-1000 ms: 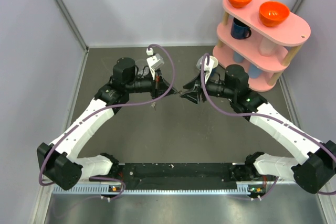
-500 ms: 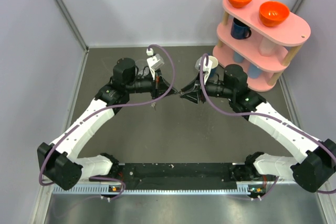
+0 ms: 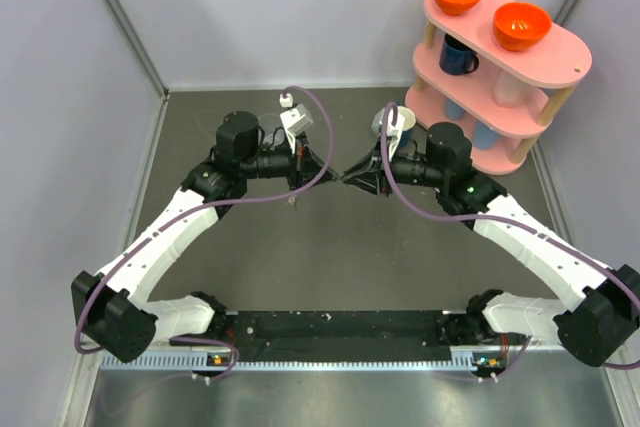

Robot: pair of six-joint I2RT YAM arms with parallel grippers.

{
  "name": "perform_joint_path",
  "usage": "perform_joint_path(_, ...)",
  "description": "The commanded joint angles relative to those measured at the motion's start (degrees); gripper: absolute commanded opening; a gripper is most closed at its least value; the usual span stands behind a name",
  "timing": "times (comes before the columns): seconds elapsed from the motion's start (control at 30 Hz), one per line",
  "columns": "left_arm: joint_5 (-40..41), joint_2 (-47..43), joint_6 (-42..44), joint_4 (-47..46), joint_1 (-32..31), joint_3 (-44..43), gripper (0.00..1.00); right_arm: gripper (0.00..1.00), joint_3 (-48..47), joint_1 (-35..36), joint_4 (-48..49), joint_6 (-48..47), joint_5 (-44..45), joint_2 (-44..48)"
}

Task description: Unlock with the key

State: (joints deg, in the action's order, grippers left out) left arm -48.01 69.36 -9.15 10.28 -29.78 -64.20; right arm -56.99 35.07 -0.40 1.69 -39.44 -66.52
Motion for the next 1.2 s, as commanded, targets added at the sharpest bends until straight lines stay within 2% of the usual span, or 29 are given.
perform_joint_path(0.0, -1.47, -0.63, -0.61, -2.99, -0.19, 0.22, 0.00, 0.20, -1.01, -0.35, 2.34, -0.20, -1.52, -0.10)
perform_joint_path(0.37, -2.35, -0.37, -1.14, -3.43, -0.19, 0.40, 0.00, 0.14, -1.28, -0.26, 2.07, -0.29, -2.57, -0.45)
perform_joint_path(0.6, -2.79, -0.10, -1.40, -3.60, -0.19, 0.48, 0.00, 0.00, -1.46, -0.44, 1.72, -1.16, -3.18, -0.45)
perform_joint_path(1.17, -1.83, -0.19, -1.66, -3.69, -0.02, 0.31, 0.01, 0.00, -0.84, -1.14, 1.55, -1.17, -2.75, 0.95)
